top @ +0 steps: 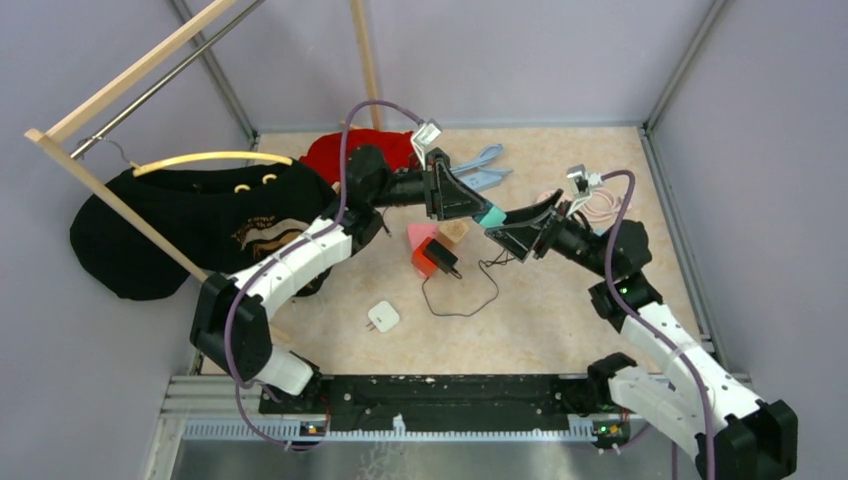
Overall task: Insert the plug
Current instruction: Pick up the plug from the center of the board.
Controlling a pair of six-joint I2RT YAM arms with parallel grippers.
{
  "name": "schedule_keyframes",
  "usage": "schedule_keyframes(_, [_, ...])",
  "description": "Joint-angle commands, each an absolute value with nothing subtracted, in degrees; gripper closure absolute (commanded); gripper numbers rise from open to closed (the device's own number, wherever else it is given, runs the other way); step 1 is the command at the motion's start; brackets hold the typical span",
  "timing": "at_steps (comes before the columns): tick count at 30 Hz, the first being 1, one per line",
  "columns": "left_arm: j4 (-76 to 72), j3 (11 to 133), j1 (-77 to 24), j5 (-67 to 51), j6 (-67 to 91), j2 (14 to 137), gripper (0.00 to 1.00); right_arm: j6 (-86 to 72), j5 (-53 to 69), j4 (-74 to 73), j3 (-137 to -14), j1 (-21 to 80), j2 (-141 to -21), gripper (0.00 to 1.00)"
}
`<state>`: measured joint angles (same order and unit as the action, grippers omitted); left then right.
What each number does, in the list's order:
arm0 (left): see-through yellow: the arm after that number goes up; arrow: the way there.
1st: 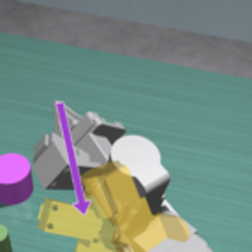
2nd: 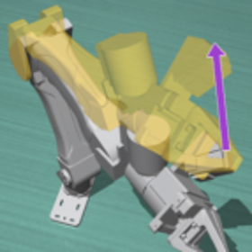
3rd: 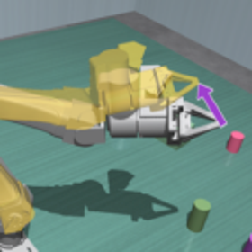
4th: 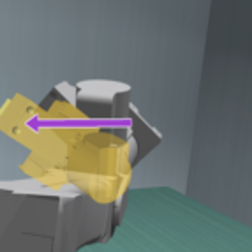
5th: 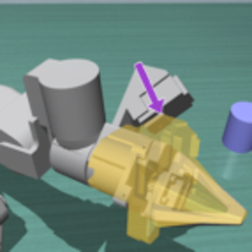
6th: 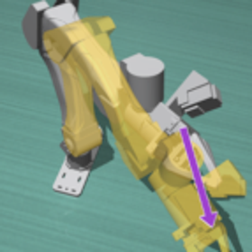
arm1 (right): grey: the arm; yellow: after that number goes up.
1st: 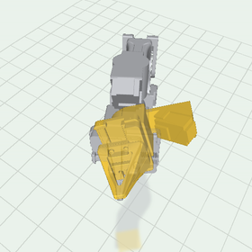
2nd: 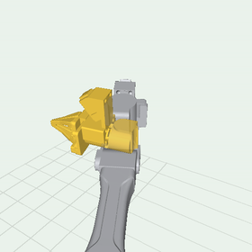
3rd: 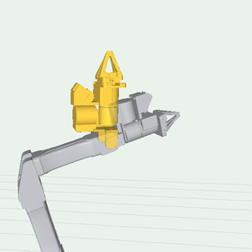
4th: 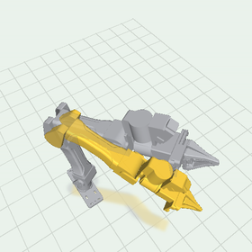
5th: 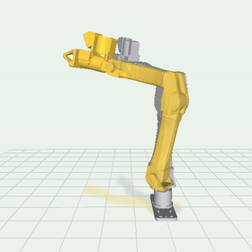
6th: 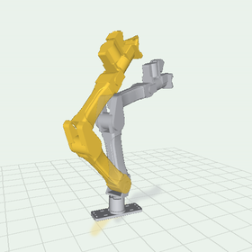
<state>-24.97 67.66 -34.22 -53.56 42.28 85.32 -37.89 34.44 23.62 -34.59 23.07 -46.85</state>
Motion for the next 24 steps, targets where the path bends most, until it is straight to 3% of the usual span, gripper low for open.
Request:
schedule_keyframes(1, [-35.6,65.9,-34.3,-54.9,46.2,82.8,0.89,-46.5,39.6,36.9,-33.6,22.5,-48.0,0.34])
schedule_keyframes(8, [-40.4,63.5,-34.3,-54.8,48.3,82.4,0.89,-56.1,39.3,52.1,-29.9,22.6,-51.0,0.52])
schedule_keyframes(16, [-43.3,62.1,-34.3,-53.7,48.7,82.6,0.89,-59.7,36.4,55.3,-28.6,22.6,-52.5,0.59])
schedule_keyframes(18, [-43.8,61.8,-34.3,-53.5,48.9,82.6,0.89,-60.8,35.8,56.8,-28.0,22.6,-52.8,0.65])
schedule_keyframes(20, [-43.5,61.9,-34.4,-53.5,48.6,82.8,0.88,-61.3,35.0,58.2,-27.3,22.6,-52.9,0.80])
schedule_keyframes(22, [-42.3,61.9,-34.3,-53.3,47.6,82.6,0.83,-61.2,34.3,58.7,-27.5,22.6,-52.8,0.90])
schedule_keyframes(24, [-39.7,62.1,-34.3,-52.4,45.6,82.0,0.61,-58.6,34.4,55.4,-28.8,22.6,-52.8,0.98])
